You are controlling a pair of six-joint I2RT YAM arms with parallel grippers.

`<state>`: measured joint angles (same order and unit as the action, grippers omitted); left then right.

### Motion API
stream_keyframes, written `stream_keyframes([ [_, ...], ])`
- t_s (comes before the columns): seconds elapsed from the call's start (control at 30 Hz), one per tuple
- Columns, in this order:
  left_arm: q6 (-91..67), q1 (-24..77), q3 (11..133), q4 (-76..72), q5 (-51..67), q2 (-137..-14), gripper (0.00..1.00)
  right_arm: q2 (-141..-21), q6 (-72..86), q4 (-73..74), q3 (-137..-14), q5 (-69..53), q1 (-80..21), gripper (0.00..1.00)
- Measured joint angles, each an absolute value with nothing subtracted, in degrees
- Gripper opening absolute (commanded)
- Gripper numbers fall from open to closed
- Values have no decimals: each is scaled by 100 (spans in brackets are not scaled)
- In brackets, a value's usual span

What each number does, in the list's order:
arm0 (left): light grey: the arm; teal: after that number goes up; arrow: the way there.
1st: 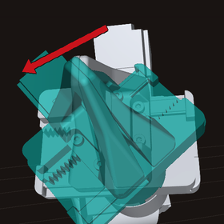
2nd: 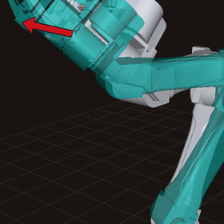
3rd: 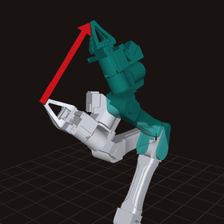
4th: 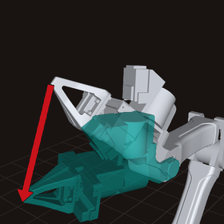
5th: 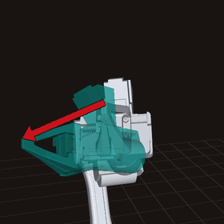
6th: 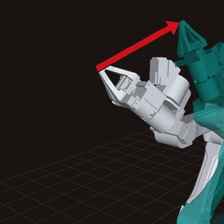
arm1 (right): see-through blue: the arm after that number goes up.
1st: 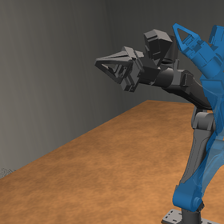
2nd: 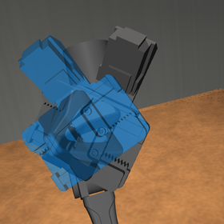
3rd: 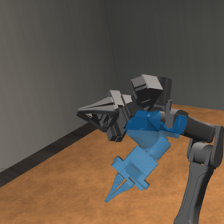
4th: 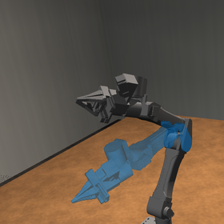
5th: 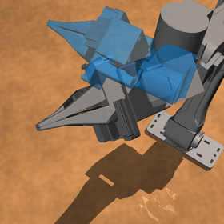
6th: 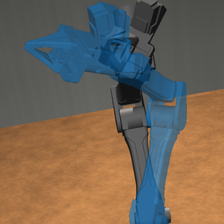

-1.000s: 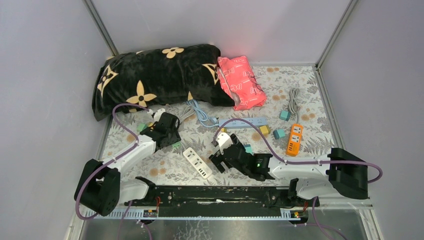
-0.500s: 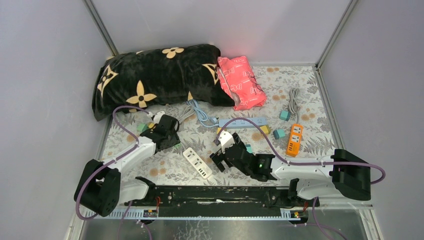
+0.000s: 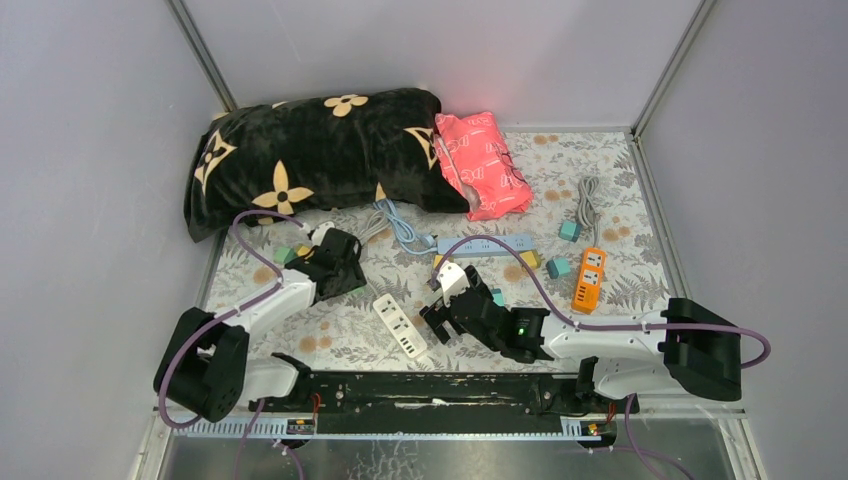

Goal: Insert the plug
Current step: Pick up the plug from the center of the board.

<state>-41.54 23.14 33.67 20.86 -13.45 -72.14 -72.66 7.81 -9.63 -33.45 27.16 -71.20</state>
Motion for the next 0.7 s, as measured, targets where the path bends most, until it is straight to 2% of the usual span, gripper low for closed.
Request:
stream_keyframes([
  [0.17, -4123, 2311, 3367, 2064, -1341, -7422, 62, -7290, 781, -961, -3345, 2714, -7120, 99],
  [0.47, -4073, 2307, 3371, 1984, -1297, -7559, 54, -7369, 781, -956, -3345, 2692, -7120, 99],
  [0.7, -4038, 2250, 3371, 1946, -1295, -7559, 54, -7406, 781, -952, -3345, 2681, -7120, 99],
])
